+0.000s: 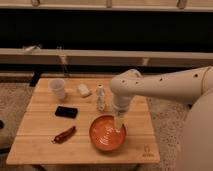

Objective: Knock the bottle over

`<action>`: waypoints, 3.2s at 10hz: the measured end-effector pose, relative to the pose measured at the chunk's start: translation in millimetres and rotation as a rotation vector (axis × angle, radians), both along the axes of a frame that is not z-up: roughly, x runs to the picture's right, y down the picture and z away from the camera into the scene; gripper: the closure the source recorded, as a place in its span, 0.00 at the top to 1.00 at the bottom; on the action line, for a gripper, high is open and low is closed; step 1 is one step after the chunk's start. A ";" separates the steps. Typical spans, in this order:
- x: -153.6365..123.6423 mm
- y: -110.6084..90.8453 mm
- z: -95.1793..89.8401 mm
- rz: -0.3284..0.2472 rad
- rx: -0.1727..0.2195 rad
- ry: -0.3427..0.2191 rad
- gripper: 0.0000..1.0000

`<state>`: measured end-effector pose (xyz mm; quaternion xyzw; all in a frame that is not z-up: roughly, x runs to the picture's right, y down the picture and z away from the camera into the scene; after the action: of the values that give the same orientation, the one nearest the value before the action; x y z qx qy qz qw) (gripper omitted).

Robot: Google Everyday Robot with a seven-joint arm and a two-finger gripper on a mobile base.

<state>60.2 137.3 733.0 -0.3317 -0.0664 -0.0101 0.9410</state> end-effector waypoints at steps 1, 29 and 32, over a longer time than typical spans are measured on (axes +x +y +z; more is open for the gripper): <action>0.8 -9.3 -2.5 0.012 0.029 -0.002 0.70; -95.8 -113.8 43.5 -0.109 0.207 -0.031 0.70; -95.0 -114.7 46.4 -0.093 0.212 -0.032 0.70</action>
<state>-34.8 22.6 779.5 -0.2326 -0.0643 -0.0661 0.9682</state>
